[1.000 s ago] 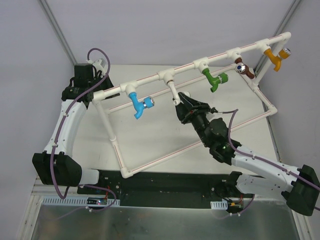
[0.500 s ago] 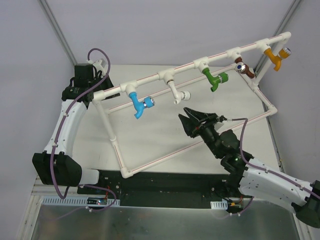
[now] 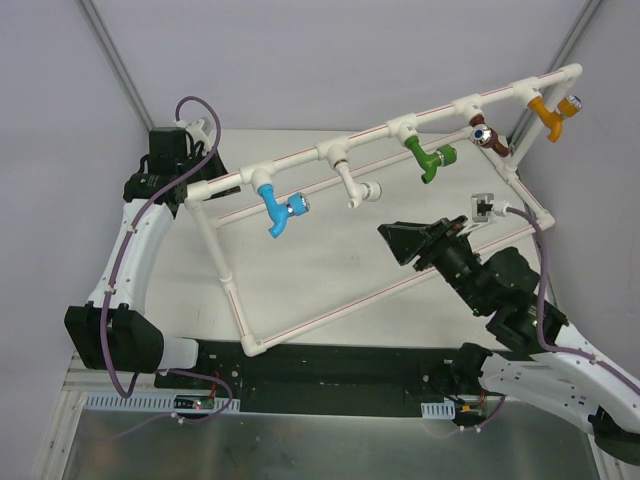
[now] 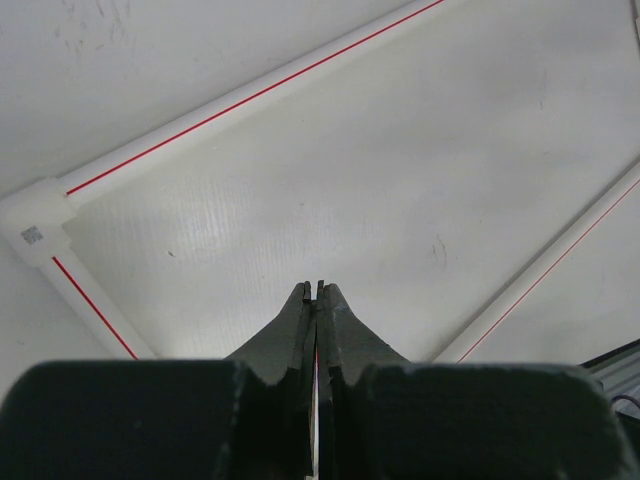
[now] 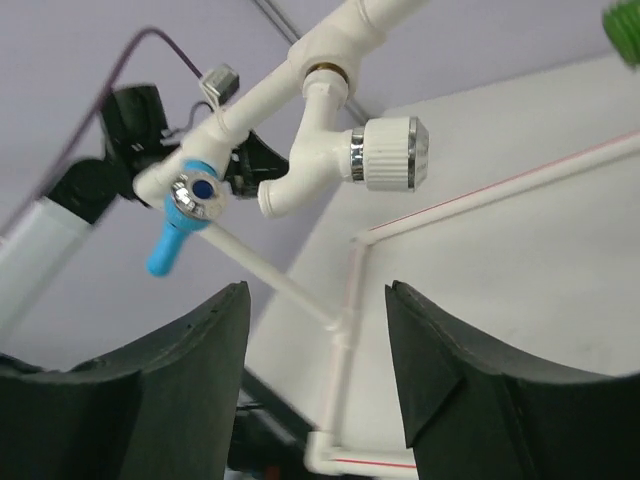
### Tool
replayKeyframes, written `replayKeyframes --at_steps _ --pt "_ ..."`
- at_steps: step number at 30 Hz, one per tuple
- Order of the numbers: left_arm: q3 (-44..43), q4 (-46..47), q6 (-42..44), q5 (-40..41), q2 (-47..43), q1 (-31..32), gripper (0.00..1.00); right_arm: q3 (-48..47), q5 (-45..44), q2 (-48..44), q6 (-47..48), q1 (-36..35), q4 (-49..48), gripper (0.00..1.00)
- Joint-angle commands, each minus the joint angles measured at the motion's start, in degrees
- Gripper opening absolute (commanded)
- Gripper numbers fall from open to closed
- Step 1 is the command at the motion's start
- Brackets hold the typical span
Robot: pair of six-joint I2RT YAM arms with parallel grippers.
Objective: Install the water faucets
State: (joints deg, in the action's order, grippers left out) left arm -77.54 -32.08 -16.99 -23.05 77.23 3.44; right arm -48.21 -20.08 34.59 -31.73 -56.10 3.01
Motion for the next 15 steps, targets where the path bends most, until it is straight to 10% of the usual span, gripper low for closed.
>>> replayKeyframes --at_steps 1,15 --pt "2.48 -0.53 -0.5 -0.6 3.01 1.66 0.0 -0.58 5.21 0.92 38.51 -0.42 1.85 0.62" --pt "2.48 -0.53 -0.5 -0.77 3.01 1.66 0.0 7.96 25.61 2.58 96.75 -1.91 -26.99 0.66"
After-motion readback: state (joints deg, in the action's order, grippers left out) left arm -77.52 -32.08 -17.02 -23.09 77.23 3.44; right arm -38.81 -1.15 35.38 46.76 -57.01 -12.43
